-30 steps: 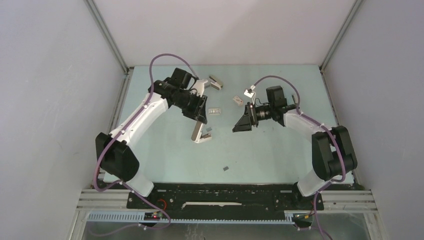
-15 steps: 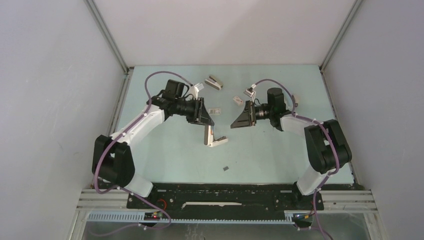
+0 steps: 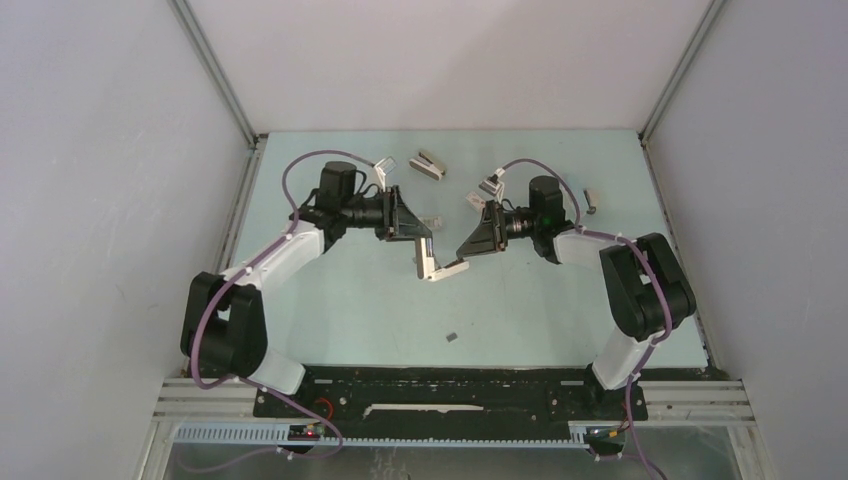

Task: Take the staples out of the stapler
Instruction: Unload the staple at the center of the board.

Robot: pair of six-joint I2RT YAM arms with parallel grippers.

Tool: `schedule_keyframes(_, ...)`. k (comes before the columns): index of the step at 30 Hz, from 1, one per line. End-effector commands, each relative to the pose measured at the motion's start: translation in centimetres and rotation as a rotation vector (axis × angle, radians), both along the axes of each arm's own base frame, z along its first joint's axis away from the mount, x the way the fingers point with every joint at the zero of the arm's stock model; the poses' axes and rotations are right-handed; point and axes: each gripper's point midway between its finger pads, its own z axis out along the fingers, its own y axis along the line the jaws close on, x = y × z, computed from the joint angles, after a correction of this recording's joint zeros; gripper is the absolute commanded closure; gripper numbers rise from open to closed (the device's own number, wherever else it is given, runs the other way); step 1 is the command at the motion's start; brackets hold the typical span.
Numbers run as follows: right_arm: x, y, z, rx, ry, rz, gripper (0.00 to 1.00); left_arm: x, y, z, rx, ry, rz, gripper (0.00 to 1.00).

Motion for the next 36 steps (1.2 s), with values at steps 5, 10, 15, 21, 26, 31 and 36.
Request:
schedule_keyframes(5, -0.1, 0.1, 0.8, 0.030, -0.027, 0.023, 0.17, 0.3, -0.1, 4.4, -0.150, -0.089, -0.019, 1.00)
schedule_keyframes(10, 1.7, -1.2, 1.1, 0.026, -0.064, -0.036, 0.17, 0.2, 0.1, 4.4, -0.179, -0.064, -0.014, 1.00)
schedule_keyframes(15, 1.4, -1.2, 1.7, 0.043, -0.088, -0.007, 0.17, 0.2, 0.0, 4.7, -0.259, -0.025, -0.001, 1.00)
schedule_keyframes(21, 2.8, -2.2, 2.1, 0.015, -0.191, -0.068, 0.17, 0.1, -0.1, 4.3, -0.270, -0.016, -0.002, 1.00)
schedule_keyframes(26, 3.2, -3.0, 1.2, -0.072, -0.303, -0.085, 0.17, 0.0, 0.0, 2.5, -0.249, 0.019, 0.007, 1.00)
schedule_keyframes(31, 2.6, -3.0, 1.2, -0.119, -0.384, -0.060, 0.17, 0.1, 0.1, 1.7, -0.230, 0.020, 0.017, 1.00)
schedule_keyframes(36, 3.2, -2.4, 1.6, -0.124, -0.438, -0.047, 0.16, 0.4, 0.4, 1.3, -0.178, -0.022, 0.032, 1.00)
